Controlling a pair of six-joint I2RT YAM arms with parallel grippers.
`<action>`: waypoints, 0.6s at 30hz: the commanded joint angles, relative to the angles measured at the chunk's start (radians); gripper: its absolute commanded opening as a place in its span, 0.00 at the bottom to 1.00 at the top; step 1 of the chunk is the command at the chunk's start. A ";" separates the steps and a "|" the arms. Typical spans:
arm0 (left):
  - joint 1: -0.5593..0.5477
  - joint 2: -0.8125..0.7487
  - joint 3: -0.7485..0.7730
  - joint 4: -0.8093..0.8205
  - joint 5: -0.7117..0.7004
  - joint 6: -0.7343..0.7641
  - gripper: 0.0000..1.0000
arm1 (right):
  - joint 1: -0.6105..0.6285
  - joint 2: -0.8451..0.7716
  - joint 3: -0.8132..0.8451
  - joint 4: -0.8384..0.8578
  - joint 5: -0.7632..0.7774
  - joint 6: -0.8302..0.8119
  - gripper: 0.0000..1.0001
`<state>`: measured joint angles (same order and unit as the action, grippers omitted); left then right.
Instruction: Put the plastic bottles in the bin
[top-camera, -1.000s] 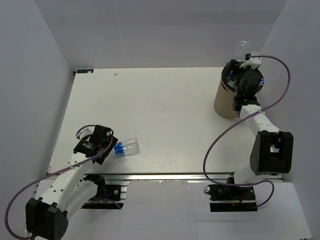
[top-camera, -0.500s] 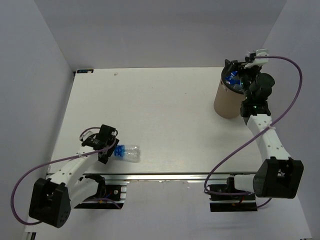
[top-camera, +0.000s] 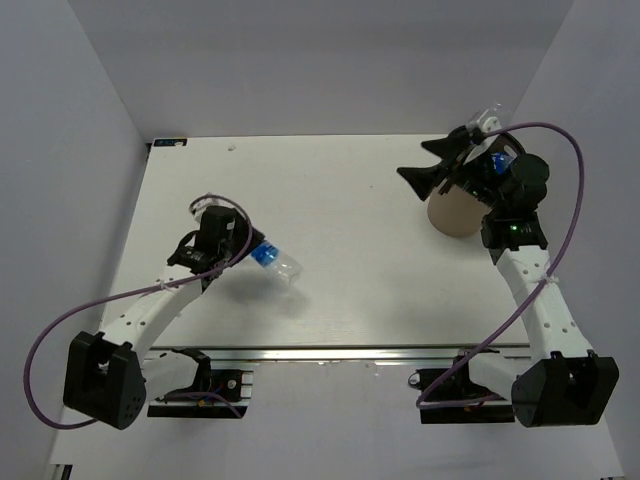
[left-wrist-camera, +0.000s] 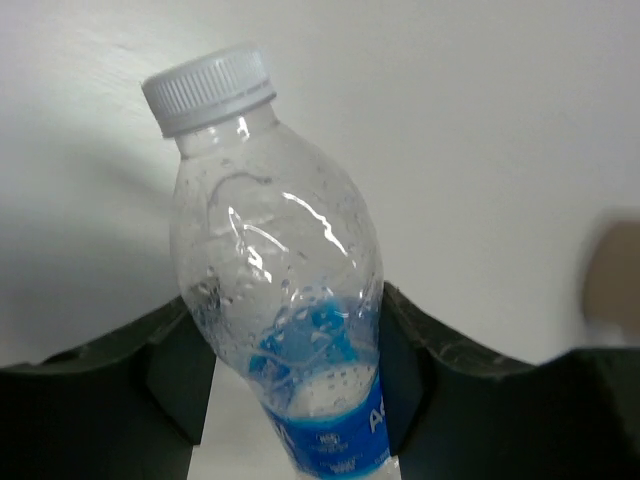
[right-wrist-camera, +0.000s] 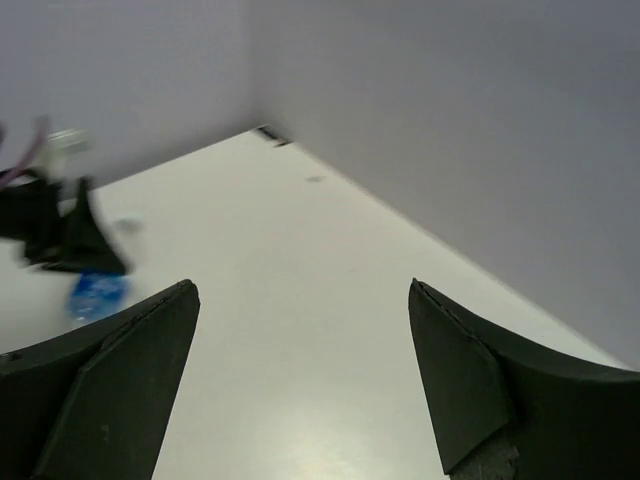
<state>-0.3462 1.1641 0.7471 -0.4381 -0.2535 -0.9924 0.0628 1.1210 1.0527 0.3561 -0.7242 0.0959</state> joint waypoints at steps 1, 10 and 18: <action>-0.033 -0.072 0.017 0.426 0.544 0.373 0.47 | 0.066 0.017 -0.019 -0.034 -0.176 0.145 0.89; -0.318 -0.067 0.073 0.485 0.743 0.770 0.48 | 0.287 0.160 0.036 0.021 -0.238 0.293 0.89; -0.511 0.048 0.187 0.389 0.585 0.929 0.36 | 0.379 0.227 0.001 0.072 -0.078 0.378 0.89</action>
<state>-0.8261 1.1931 0.8890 -0.0078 0.3908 -0.1661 0.4244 1.3537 1.0447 0.3779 -0.8581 0.4236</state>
